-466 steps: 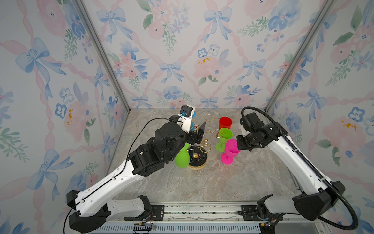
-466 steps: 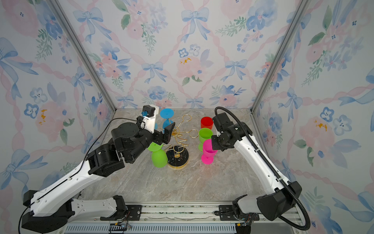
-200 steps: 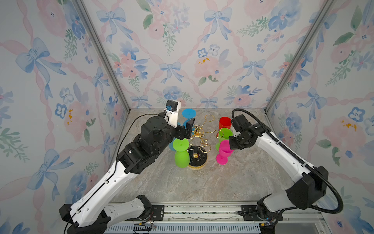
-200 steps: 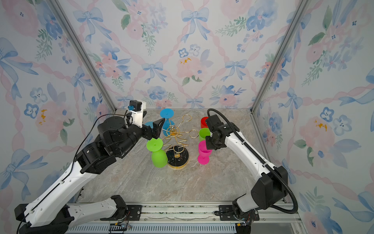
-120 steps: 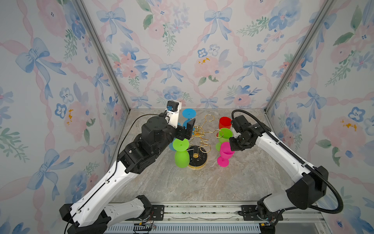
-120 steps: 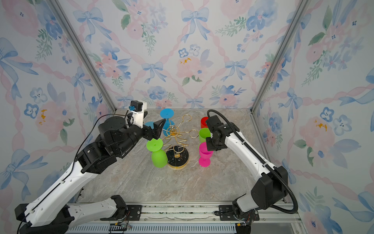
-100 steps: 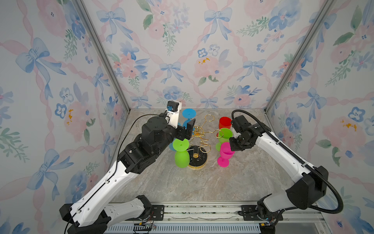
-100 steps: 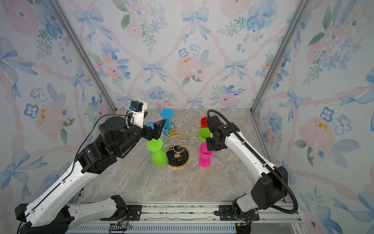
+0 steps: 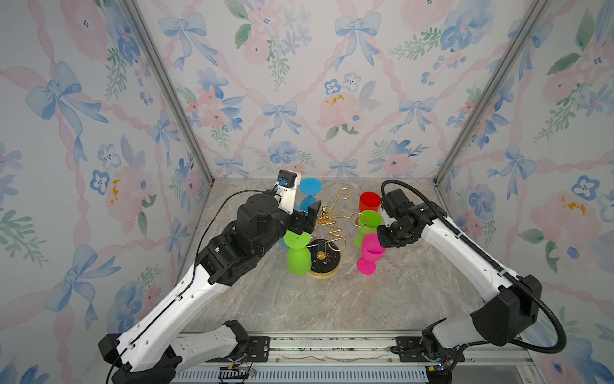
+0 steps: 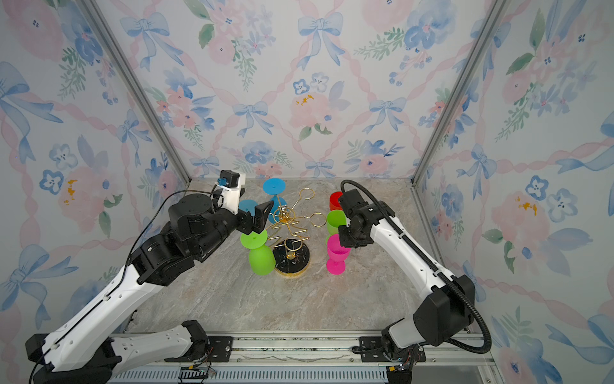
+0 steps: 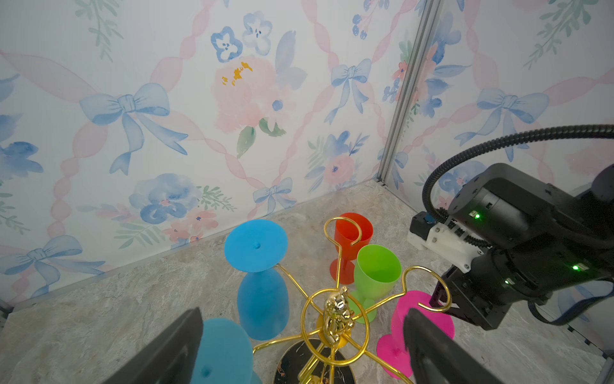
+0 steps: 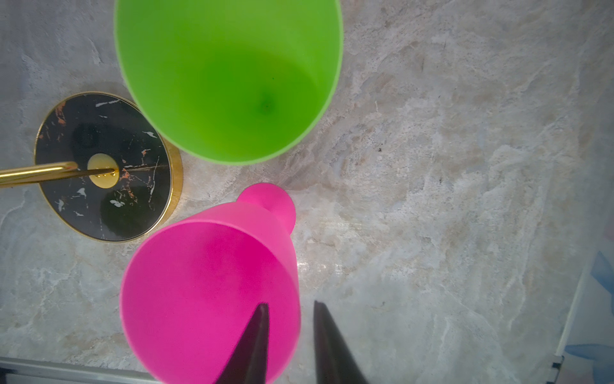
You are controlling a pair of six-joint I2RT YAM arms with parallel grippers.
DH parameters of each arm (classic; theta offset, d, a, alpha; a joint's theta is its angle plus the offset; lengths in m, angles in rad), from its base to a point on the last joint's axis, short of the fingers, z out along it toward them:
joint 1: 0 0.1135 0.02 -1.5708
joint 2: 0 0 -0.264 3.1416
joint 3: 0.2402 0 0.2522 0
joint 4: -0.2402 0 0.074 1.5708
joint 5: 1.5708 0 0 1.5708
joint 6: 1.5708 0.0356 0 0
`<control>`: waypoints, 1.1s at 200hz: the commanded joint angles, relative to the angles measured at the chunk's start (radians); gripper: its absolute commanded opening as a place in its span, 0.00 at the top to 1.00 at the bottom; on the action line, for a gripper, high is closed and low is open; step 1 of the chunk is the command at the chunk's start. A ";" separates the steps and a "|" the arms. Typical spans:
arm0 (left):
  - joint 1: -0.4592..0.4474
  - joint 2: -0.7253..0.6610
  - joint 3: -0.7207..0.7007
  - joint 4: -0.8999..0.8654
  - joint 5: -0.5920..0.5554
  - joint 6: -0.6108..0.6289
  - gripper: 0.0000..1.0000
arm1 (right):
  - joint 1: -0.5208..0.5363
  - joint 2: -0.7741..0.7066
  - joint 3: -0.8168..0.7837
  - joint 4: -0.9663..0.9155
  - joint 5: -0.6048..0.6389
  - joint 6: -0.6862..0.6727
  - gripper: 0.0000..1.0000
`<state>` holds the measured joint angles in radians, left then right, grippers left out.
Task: Take the wine glass off the wine glass rack
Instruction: Place the wine glass at the center of the table.
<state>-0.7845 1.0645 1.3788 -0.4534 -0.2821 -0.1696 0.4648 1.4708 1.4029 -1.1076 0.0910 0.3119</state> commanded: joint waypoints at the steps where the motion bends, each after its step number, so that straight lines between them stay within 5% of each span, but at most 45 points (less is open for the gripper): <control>1: 0.008 -0.024 -0.007 -0.036 -0.009 -0.021 0.04 | -0.004 -0.041 0.014 -0.029 -0.006 -0.003 0.55; 45: 0.017 -0.046 0.012 -0.087 0.007 -0.101 0.04 | -0.008 -0.109 0.037 -0.015 -0.007 -0.009 0.37; 142: 0.107 -0.087 0.098 -0.322 0.249 -0.365 0.14 | -0.053 -0.248 -0.022 0.093 -0.097 -0.030 0.34; 176: 0.175 -0.109 0.076 -0.324 0.297 -0.447 0.15 | -0.082 -0.279 -0.042 0.110 -0.144 -0.031 0.34; 220: 0.301 -0.101 -0.001 -0.321 0.500 -0.532 0.24 | -0.116 -0.313 -0.056 0.121 -0.177 -0.034 0.34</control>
<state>-0.5346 0.9581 1.4239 -0.7570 0.0761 -0.6327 0.3698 1.1873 1.3663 -1.0027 -0.0494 0.2905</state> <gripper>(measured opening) 0.778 0.662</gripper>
